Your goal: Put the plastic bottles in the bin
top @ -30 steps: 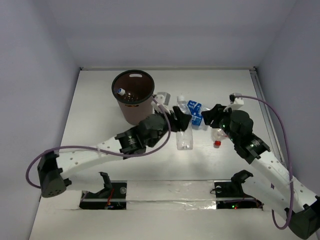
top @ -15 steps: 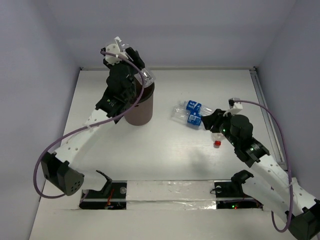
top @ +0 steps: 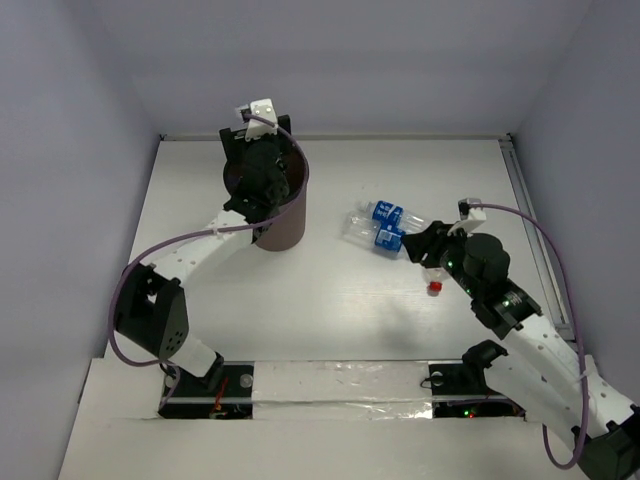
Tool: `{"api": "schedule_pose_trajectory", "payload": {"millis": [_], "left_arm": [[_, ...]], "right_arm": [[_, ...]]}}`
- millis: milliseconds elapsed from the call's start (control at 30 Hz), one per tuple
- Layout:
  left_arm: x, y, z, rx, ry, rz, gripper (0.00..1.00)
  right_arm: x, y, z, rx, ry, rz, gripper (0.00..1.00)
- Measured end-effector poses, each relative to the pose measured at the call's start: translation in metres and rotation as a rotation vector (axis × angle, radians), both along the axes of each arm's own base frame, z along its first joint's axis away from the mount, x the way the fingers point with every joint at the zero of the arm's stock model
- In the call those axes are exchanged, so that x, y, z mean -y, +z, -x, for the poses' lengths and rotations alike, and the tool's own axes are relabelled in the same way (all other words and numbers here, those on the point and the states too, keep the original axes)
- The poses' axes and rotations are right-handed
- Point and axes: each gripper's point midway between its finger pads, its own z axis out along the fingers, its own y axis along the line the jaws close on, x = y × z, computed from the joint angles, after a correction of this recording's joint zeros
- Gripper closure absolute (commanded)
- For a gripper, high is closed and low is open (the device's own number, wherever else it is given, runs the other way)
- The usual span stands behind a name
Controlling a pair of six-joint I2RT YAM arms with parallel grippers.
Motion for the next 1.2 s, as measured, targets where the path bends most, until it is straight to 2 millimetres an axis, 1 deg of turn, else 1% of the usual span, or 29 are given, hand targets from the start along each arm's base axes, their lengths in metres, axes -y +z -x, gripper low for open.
{"api": "schedule_pose_trajectory", "payload": {"millis": [67, 233, 300, 333, 367, 400, 433, 467, 533, 567, 600, 633, 667, 700, 733, 767, 800, 833, 867, 933, 967, 1000, 1033, 1067, 1133, 1167, 1200], "left_arm": [[-0.001, -0.007, -0.001, -0.015, 0.007, -0.017, 0.01], [-0.001, -0.002, 0.002, -0.006, 0.0, -0.004, 0.01], [-0.001, 0.001, 0.005, -0.006, -0.014, 0.013, 0.01], [-0.001, 0.003, 0.008, -0.008, -0.023, 0.021, 0.01], [0.001, 0.004, 0.011, -0.014, -0.045, 0.042, 0.03], [0.001, 0.012, 0.015, 0.0, -0.055, 0.061, 0.05], [0.003, 0.017, 0.02, 0.001, -0.084, 0.085, 0.09], [0.004, 0.023, 0.025, 0.005, -0.112, 0.113, 0.18], [0.008, 0.037, 0.042, 0.013, -0.186, 0.187, 0.32], [0.011, 0.047, 0.054, 0.022, -0.237, 0.228, 0.39], [0.013, 0.06, 0.068, 0.041, -0.29, 0.272, 0.56], [0.013, 0.072, 0.081, 0.065, -0.336, 0.317, 0.64], [0.014, 0.082, 0.099, 0.088, -0.394, 0.356, 0.69], [0.012, 0.089, 0.115, 0.107, -0.439, 0.387, 0.77], [0.012, 0.093, 0.133, 0.121, -0.487, 0.42, 0.8], [0.011, 0.093, 0.148, 0.123, -0.527, 0.442, 0.83], [0.01, 0.089, 0.159, 0.116, -0.556, 0.46, 0.85], [0.009, 0.085, 0.173, 0.113, -0.586, 0.476, 0.86], [0.007, 0.078, 0.184, 0.106, -0.611, 0.489, 0.86], [0.008, 0.055, 0.203, 0.068, -0.66, 0.506, 0.86], [0.009, 0.041, 0.209, 0.04, -0.677, 0.508, 0.85], [0.012, 0.024, 0.215, 0.003, -0.695, 0.507, 0.83], [0.014, 0.008, 0.218, -0.039, -0.706, 0.502, 0.83], [0.016, -0.009, 0.222, -0.082, -0.716, 0.497, 0.82], [0.016, -0.037, 0.229, -0.157, -0.723, 0.484, 0.78], [0.016, -0.048, 0.233, -0.181, -0.725, 0.48, 0.75], [0.015, -0.055, 0.236, -0.199, -0.726, 0.477, 0.71]], "right_arm": [[-0.001, 0.0, 0.0, -0.001, 0.004, -0.001, 0.5], [-0.006, -0.007, -0.003, -0.016, 0.021, 0.002, 0.5], [-0.008, -0.011, -0.005, -0.028, 0.024, 0.007, 0.53], [-0.008, -0.012, -0.005, -0.03, 0.024, 0.009, 0.58], [-0.008, -0.014, -0.006, -0.038, 0.024, 0.013, 0.7], [-0.009, -0.015, -0.007, -0.042, 0.023, 0.012, 0.75], [-0.009, -0.016, -0.007, -0.046, 0.02, 0.011, 0.79], [-0.009, -0.017, -0.009, -0.046, 0.019, 0.014, 0.88], [-0.01, -0.021, -0.011, -0.06, 0.019, 0.019, 0.93], [-0.011, -0.024, -0.012, -0.068, 0.019, 0.023, 0.94], [-0.012, -0.028, -0.014, -0.076, 0.019, 0.03, 0.95], [-0.013, -0.031, -0.016, -0.086, 0.019, 0.035, 0.95], [-0.014, -0.036, -0.019, -0.1, 0.019, 0.045, 0.95], [-0.015, -0.041, -0.021, -0.115, 0.02, 0.056, 0.95], [-0.016, -0.045, -0.022, -0.128, 0.021, 0.065, 0.95], [-0.017, -0.049, -0.024, -0.143, 0.02, 0.075, 0.94], [-0.017, -0.051, -0.026, -0.151, 0.019, 0.083, 0.94], [-0.016, -0.052, -0.027, -0.161, 0.011, 0.091, 0.92], [-0.014, -0.052, -0.028, -0.167, 0.0, 0.097, 0.88], [-0.005, -0.051, -0.034, -0.175, -0.035, 0.1, 0.8], [0.004, -0.05, -0.038, -0.177, -0.064, 0.1, 0.75], [0.014, -0.05, -0.044, -0.181, -0.098, 0.1, 0.58], [0.026, -0.05, -0.05, -0.189, -0.137, 0.098, 0.51], [0.041, -0.052, -0.055, -0.196, -0.177, 0.102, 0.41], [0.068, -0.058, -0.061, -0.225, -0.253, 0.118, 0.35], [0.08, -0.061, -0.063, -0.242, -0.288, 0.126, 0.29], [0.089, -0.063, -0.065, -0.26, -0.315, 0.132, 0.25]]}}
